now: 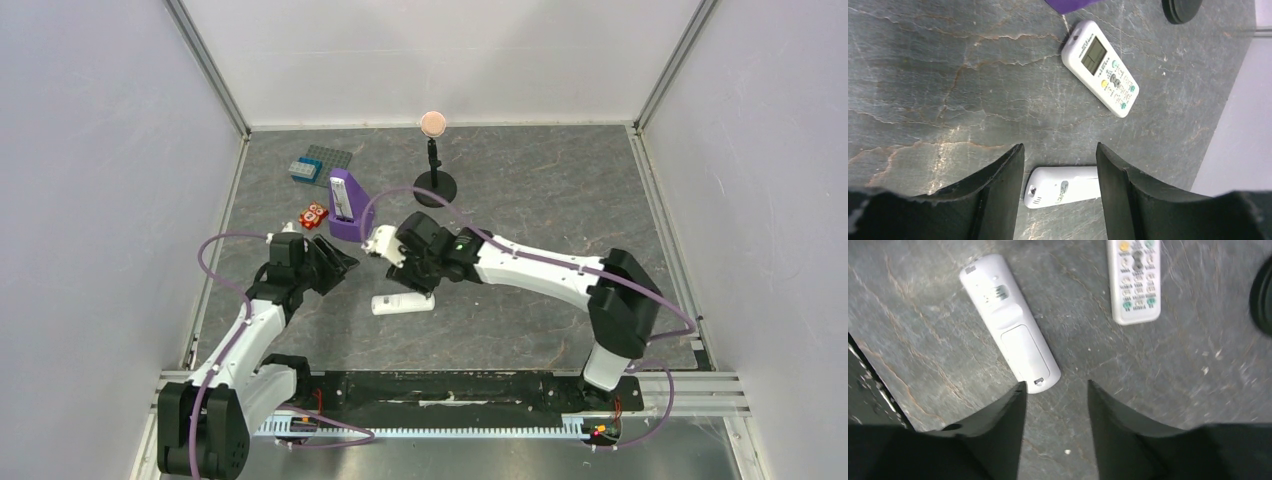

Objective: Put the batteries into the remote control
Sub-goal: Load the battery cover into the remote control.

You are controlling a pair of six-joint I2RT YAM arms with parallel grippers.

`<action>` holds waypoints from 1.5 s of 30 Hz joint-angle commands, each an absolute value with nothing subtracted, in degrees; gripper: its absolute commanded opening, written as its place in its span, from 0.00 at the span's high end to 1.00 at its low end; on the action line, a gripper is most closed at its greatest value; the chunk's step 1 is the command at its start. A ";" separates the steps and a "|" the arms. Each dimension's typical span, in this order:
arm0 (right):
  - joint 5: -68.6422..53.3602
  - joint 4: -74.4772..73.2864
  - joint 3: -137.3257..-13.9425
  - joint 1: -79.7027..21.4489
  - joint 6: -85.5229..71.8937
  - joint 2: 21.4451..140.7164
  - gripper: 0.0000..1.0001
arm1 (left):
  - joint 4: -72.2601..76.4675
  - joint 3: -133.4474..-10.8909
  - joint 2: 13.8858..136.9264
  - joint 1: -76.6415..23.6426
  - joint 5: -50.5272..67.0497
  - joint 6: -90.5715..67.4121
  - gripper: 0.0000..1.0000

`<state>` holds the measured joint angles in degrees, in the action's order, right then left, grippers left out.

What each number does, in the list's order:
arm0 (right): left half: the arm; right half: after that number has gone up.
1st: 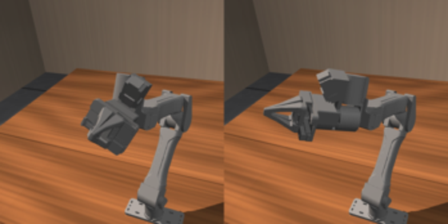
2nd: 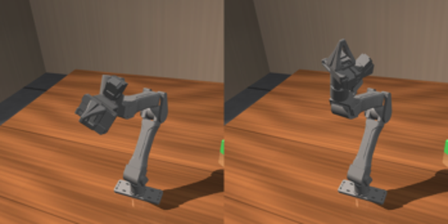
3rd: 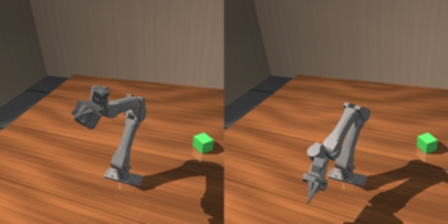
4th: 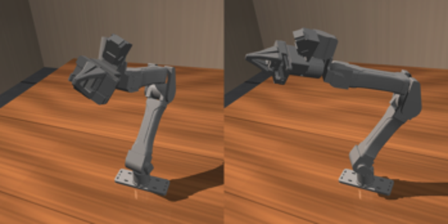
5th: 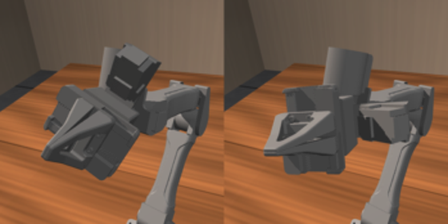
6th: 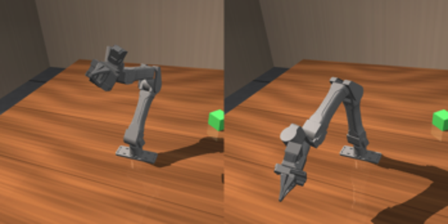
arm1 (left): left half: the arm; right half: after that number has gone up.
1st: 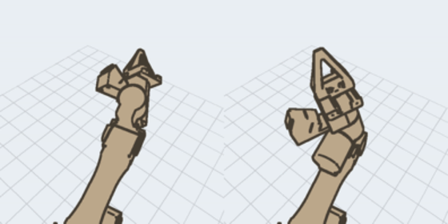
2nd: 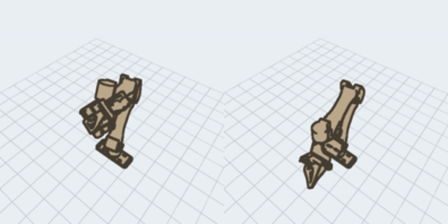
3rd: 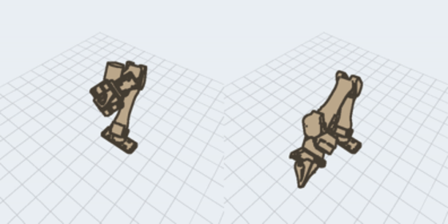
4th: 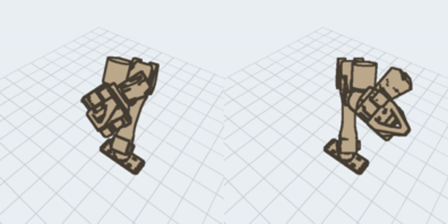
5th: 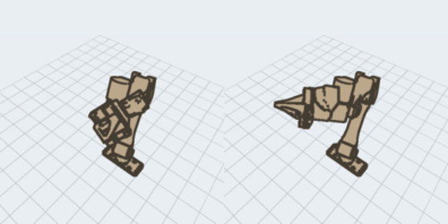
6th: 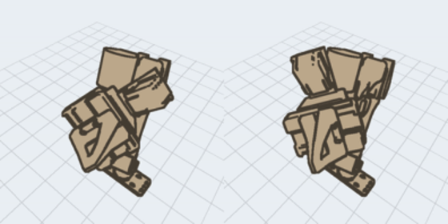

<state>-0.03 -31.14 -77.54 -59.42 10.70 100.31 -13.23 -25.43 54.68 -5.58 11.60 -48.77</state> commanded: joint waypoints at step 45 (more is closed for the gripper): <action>10.43 -12.00 -67.88 -62.50 -14.01 97.94 0.34 | -12.73 -19.24 50.91 -5.58 19.55 -47.16 0.42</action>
<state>12.97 -15.11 -64.38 -62.28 -22.20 101.71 -11.92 -16.51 52.47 -5.58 20.08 -48.12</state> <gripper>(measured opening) 0.581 0.578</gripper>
